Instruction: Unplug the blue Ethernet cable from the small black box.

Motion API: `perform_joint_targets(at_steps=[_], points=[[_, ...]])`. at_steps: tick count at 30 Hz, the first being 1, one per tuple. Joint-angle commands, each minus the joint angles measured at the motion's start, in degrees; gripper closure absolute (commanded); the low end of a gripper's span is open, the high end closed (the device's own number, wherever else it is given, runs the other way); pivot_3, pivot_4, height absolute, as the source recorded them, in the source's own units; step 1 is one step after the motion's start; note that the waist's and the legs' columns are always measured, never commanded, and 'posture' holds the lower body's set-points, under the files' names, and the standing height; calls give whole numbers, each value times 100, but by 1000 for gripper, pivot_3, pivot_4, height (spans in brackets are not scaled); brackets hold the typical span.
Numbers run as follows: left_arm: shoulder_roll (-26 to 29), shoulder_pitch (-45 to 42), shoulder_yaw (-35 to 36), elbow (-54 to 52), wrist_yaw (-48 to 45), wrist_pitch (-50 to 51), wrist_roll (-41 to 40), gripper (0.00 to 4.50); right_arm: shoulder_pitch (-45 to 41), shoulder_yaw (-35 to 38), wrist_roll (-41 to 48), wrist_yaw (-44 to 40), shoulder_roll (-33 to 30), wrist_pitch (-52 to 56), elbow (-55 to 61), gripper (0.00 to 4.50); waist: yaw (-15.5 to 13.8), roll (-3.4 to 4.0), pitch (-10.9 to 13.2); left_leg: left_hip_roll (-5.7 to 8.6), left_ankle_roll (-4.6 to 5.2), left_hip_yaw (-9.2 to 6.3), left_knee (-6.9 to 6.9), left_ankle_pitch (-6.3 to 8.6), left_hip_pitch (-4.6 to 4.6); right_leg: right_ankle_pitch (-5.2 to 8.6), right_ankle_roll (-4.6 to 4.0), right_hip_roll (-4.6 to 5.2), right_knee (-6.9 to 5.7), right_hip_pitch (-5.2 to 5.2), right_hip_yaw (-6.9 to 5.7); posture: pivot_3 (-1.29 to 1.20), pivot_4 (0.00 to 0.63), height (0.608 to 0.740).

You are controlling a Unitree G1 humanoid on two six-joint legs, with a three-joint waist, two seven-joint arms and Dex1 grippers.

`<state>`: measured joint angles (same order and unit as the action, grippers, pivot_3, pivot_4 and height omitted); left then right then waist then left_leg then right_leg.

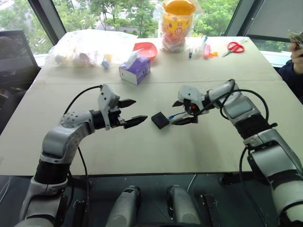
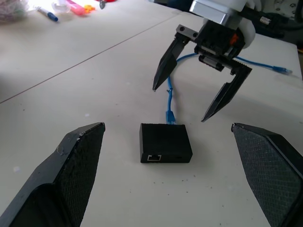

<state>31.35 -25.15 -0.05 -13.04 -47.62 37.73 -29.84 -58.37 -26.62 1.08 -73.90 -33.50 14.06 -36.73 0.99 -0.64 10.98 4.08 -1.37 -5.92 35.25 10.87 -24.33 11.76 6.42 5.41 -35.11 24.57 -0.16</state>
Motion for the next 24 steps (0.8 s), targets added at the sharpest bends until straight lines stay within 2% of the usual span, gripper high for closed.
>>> perform_joint_targets(at_steps=[1,2,5,6,12,17,21,24], points=[[52,19,200,-297,98,24,-124,21,-405,-63,-406,-138,228,-662,-783,0,-14,0,0,0,-1,-1,1,0,1,0,0,-1,-2,-1,0,0,150,740],[57,44,223,-322,121,29,-137,21,-479,-100,-513,-172,319,-818,-988,0,-16,0,0,2,-1,-3,1,-1,1,0,0,-1,-2,-1,0,0,150,740],[60,102,239,-399,189,35,-141,0,-658,-109,-707,-242,612,-1079,-1519,882,4,0,0,3,-3,-5,0,-1,2,-1,1,-4,-3,-1,1,0,150,740],[62,114,243,-418,206,42,-151,0,-690,-103,-768,-267,667,-1151,-1637,1283,8,0,0,4,-4,-4,-1,-1,3,-1,1,-5,-4,-1,1,0,150,740],[69,134,250,-447,257,50,-167,0,-735,-5,-979,-384,863,-1352,-1922,4364,15,1,0,5,-10,-7,-2,-5,12,-2,-2,-15,-13,-2,3,0,150,740],[65,111,221,-404,274,47,-161,0,-580,96,-1138,-78,713,-1680,-1513,4449,17,1,-1,3,-12,-8,-4,-6,22,-3,-4,-21,-19,-7,6,0,150,740],[-39,36,294,-265,328,112,-266,0,108,710,-1195,1250,344,-2089,44,4449,-18,2,0,4,-13,-12,-6,-6,21,-3,-4,-20,-18,-7,8,0,150,740],[-128,-51,311,-100,345,116,-323,0,1267,1125,-1419,2114,7,-2197,1811,4449,-39,1,-1,3,-13,-15,-9,-6,19,-2,-4,-19,-17,-6,10,0,150,740]])
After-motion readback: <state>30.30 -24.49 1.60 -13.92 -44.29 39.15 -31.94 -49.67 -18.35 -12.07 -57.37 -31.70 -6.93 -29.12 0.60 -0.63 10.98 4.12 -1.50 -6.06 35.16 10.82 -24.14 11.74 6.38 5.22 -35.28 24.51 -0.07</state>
